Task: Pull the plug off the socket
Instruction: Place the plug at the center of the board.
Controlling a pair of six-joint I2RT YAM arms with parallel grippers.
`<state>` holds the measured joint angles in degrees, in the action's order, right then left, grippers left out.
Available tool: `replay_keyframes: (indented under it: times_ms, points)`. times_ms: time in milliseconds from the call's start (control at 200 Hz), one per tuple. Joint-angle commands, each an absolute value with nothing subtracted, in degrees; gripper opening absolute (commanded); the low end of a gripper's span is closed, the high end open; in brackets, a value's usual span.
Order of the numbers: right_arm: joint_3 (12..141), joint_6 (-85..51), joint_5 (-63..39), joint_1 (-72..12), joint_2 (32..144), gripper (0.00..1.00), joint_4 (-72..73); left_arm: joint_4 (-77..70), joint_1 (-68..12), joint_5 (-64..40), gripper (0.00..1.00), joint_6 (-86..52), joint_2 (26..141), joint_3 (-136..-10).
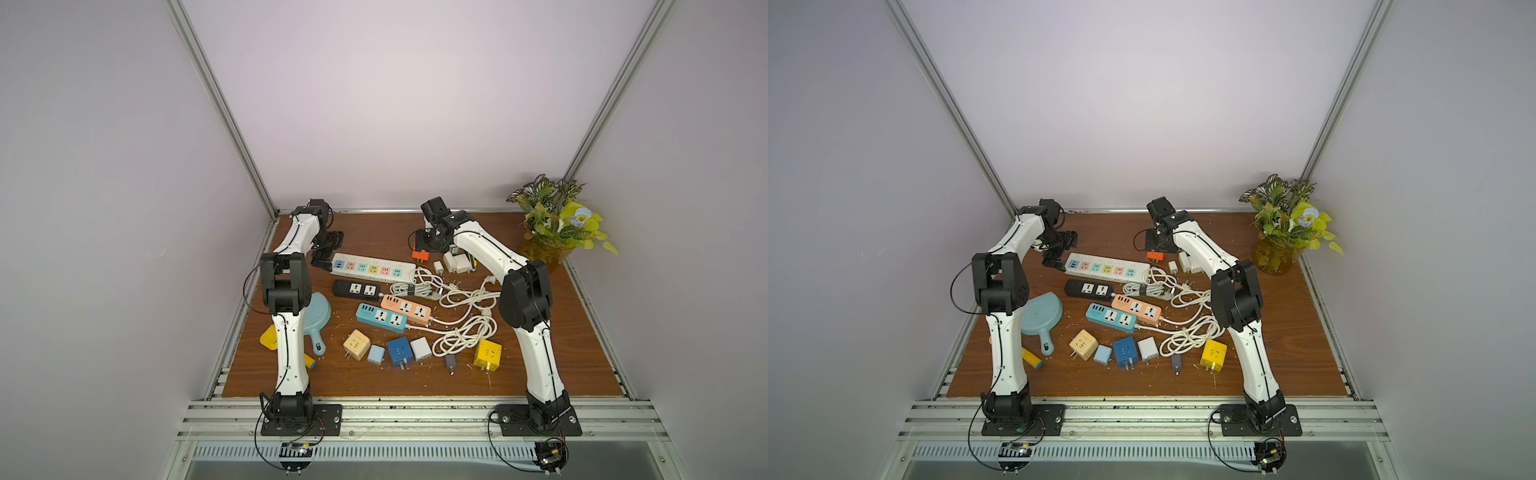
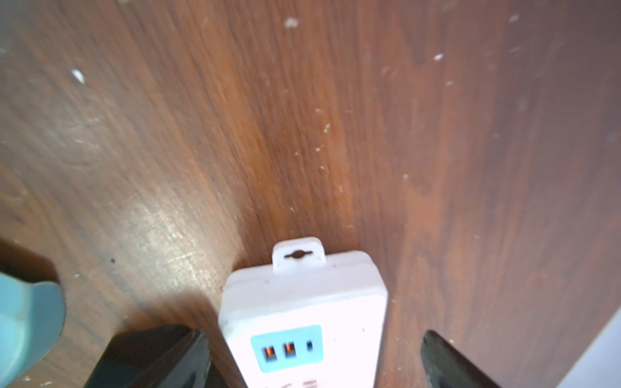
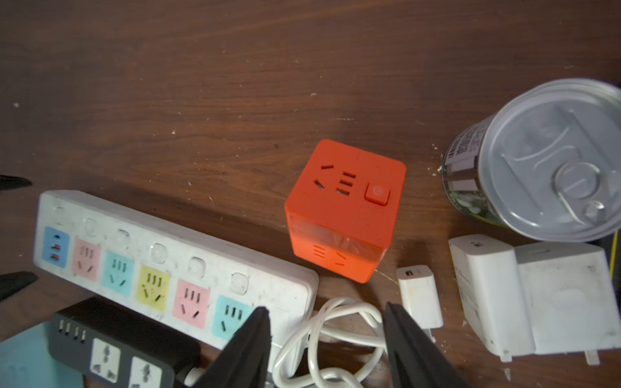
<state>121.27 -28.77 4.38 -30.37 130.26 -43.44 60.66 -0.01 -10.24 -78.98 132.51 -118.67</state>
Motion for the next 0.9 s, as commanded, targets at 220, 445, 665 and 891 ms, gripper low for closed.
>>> replay_keyframes:
  times_ms: [220,445,665,891]
  points:
    - [134.09,-28.65,5.53,-28.24,138.00,0.47,-46.26,62.58,-0.63,-8.51,1.00,-76.97,129.21,-119.19]
    - [137.14,-29.16,4.41,-27.55,139.82,0.47,-46.77,62.58,-0.64,-8.52,1.00,-76.56,128.31,-119.59]
    - [142.35,-30.67,2.83,-26.28,142.78,0.46,-46.36,62.58,-0.79,-9.36,1.00,-76.21,128.33,-120.39]
    - [136.12,-27.74,4.65,-27.13,134.65,0.52,-39.69,61.64,-0.81,-9.10,1.00,-72.93,127.06,-122.56]
